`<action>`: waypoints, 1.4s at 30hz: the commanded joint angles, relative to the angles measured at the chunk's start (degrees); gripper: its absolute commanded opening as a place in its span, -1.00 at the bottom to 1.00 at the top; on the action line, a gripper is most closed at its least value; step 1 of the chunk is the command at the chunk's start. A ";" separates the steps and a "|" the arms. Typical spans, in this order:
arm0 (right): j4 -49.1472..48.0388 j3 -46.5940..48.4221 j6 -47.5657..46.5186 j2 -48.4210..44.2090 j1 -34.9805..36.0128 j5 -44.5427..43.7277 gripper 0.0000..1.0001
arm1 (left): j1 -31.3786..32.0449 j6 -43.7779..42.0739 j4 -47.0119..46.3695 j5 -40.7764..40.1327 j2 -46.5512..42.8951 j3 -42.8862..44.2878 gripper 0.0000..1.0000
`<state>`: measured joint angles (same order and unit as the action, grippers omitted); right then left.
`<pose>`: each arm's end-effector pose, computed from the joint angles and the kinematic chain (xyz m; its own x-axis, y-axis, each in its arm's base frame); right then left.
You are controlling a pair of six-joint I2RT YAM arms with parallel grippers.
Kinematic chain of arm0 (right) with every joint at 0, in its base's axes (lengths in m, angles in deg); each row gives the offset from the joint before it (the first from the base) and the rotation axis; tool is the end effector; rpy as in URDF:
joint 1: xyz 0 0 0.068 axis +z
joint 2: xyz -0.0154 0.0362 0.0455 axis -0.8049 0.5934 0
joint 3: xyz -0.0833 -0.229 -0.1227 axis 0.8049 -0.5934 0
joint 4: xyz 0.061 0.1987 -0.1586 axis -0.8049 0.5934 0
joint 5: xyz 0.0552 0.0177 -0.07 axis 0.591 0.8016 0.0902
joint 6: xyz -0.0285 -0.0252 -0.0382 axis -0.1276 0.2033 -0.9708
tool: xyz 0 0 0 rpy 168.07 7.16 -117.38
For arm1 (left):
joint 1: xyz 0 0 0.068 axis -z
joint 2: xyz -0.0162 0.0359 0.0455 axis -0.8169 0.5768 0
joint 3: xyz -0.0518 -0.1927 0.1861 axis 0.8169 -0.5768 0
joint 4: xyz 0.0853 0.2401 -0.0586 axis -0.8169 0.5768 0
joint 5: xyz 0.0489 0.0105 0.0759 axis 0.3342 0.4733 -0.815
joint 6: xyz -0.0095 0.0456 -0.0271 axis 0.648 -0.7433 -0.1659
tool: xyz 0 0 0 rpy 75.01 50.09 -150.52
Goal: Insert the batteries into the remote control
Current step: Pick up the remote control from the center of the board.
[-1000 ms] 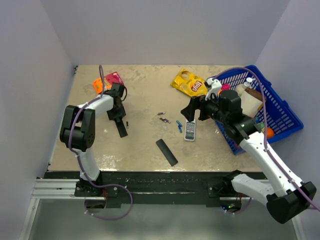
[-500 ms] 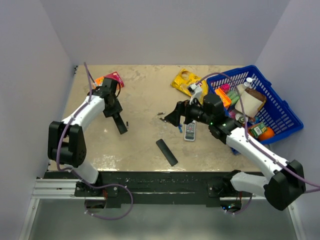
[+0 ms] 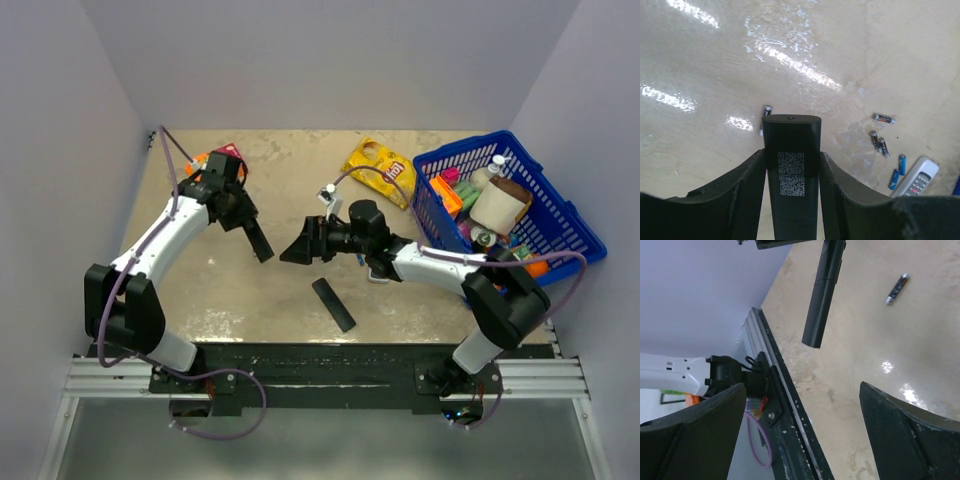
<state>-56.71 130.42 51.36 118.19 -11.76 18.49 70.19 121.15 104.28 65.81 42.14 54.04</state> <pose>0.2468 0.2458 0.2355 -0.7840 0.0674 -0.6171 -0.5617 0.3462 0.7514 0.3075 -0.0799 0.2789 -0.6858 -0.5745 -0.4468 -0.4700 0.8183 -0.3309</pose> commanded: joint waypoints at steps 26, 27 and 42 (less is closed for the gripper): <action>-21.89 10.10 14.78 15.14 4.30 4.99 -0.26 | 4.62 1.19 -0.01 -0.54 -9.35 3.93 -0.60; -22.16 10.18 14.78 15.32 4.21 5.51 -0.53 | 4.71 0.84 -0.36 -0.53 -9.52 3.84 -0.59; -21.55 8.69 14.26 8.21 2.89 7.18 -1.00 | 4.27 -11.28 -25.97 5.96 -27.97 -6.43 0.59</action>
<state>-76.98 138.37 67.01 132.68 -8.02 23.23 74.67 116.07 94.88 67.34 22.49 50.50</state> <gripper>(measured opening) 0.180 0.760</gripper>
